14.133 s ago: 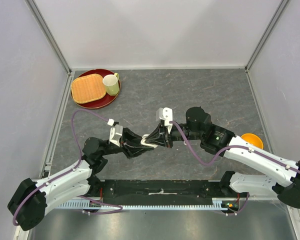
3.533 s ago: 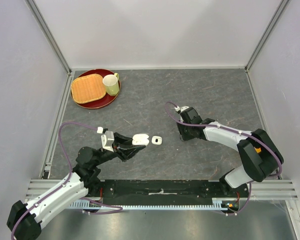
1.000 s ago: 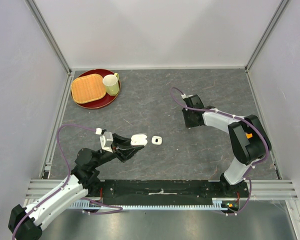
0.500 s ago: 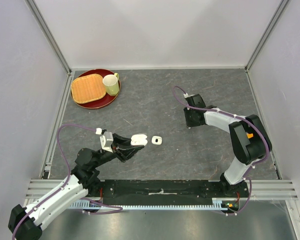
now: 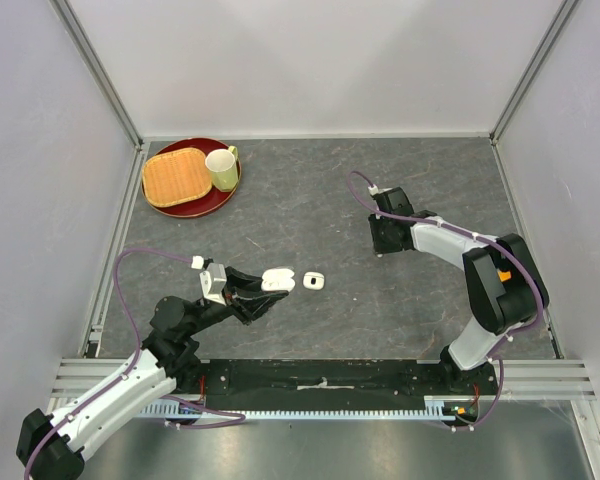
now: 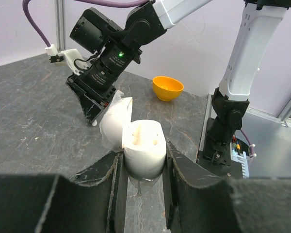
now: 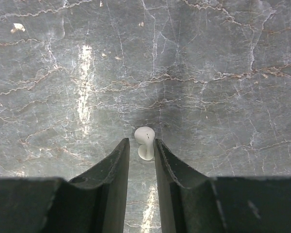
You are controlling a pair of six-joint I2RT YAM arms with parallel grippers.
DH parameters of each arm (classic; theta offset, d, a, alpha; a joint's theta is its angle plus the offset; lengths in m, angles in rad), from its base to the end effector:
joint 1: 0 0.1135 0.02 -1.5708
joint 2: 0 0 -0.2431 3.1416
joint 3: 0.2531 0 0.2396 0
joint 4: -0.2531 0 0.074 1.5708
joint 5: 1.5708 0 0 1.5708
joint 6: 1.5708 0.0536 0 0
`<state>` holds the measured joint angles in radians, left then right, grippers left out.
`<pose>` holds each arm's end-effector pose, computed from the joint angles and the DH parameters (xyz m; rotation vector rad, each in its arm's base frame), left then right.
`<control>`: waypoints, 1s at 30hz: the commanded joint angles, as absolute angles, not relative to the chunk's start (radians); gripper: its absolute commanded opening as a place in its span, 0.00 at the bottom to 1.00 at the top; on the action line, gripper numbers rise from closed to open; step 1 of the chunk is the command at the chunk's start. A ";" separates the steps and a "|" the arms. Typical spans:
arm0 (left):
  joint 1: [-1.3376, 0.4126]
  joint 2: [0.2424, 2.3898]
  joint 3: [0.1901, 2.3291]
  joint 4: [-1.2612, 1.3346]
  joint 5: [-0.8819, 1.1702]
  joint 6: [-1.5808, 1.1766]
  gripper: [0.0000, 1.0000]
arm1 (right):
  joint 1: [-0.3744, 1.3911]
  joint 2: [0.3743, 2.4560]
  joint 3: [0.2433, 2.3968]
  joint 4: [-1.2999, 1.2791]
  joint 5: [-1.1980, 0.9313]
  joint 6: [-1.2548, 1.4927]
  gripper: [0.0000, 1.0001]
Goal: Insert the wireless bluetooth earbuds into the charging case
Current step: Pick up the earbud from the center of the board.
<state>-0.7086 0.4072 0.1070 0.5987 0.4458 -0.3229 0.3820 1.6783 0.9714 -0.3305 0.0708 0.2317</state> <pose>0.1012 -0.1172 0.2345 0.6573 1.2304 -1.1534 0.3041 0.1181 0.1404 -0.1707 2.6040 0.1272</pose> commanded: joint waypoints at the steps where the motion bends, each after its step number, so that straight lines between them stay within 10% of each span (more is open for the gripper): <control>1: -0.709 0.397 0.104 0.614 0.430 -0.342 0.02 | 0.377 1.644 0.965 -0.334 0.058 0.241 0.34; 30: -0.709 0.411 0.101 0.626 0.431 -0.339 0.02 | 0.377 1.612 0.960 -0.344 0.068 0.235 0.15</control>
